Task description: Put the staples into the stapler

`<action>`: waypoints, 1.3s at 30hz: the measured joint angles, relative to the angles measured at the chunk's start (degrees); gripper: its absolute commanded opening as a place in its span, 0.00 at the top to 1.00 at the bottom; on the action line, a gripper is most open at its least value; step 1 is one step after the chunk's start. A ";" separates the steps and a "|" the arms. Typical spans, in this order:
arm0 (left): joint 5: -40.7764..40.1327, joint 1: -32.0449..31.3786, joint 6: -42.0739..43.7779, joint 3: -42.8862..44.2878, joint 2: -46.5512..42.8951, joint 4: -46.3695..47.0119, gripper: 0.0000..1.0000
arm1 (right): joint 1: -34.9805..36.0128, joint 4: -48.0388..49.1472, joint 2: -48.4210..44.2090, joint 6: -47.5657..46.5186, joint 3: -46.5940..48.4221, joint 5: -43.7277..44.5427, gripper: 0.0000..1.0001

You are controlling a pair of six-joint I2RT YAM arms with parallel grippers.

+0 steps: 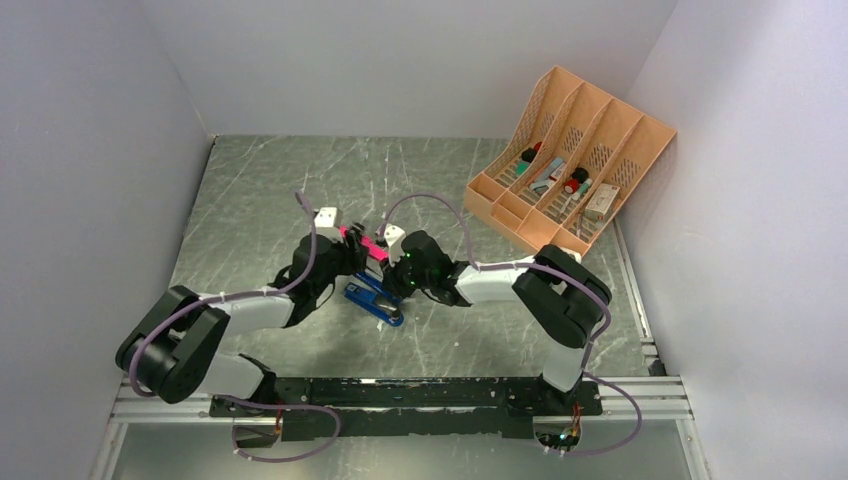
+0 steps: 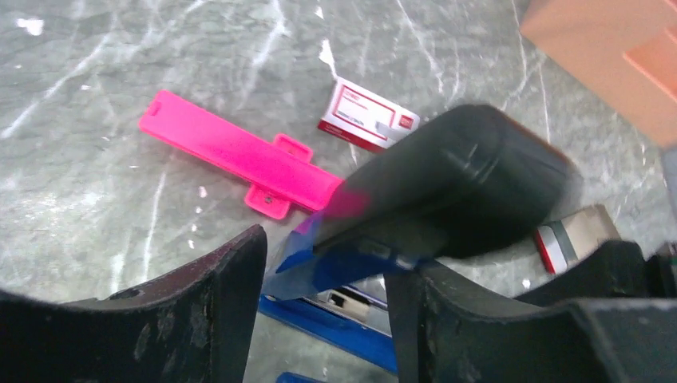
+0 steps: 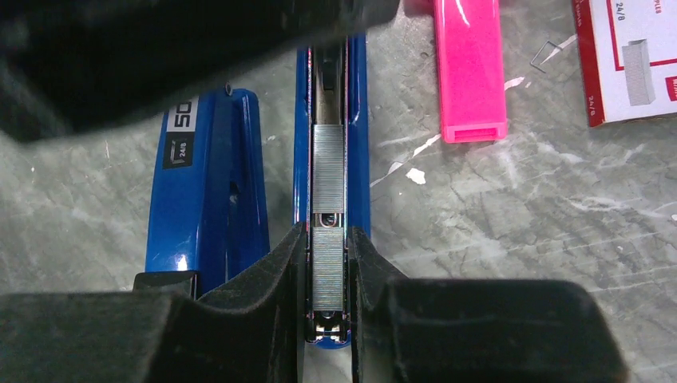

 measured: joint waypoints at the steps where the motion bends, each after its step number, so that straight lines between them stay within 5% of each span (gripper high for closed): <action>1: -1.03 -1.29 1.25 0.26 -0.17 -0.68 0.37 | 0.00 0.11 0.00 -0.15 -0.02 0.09 1.00; 16: -9.73 -13.38 3.93 -0.22 -18.03 -18.21 0.30 | 0.09 5.88 -0.13 -3.76 -3.04 0.07 0.98; 21: -11.19 -13.46 1.42 1.81 -26.01 -28.04 0.28 | -0.04 5.11 -0.17 -6.95 -2.89 -0.59 0.87; 26: -12.37 -13.46 1.16 9.86 -28.92 -38.73 0.28 | -0.31 2.58 -1.20 -9.38 -2.78 -0.70 0.62; 39: -13.90 -13.46 12.76 16.44 -29.14 -48.15 0.21 | -0.55 -2.95 -13.07 -9.88 -8.72 2.69 0.53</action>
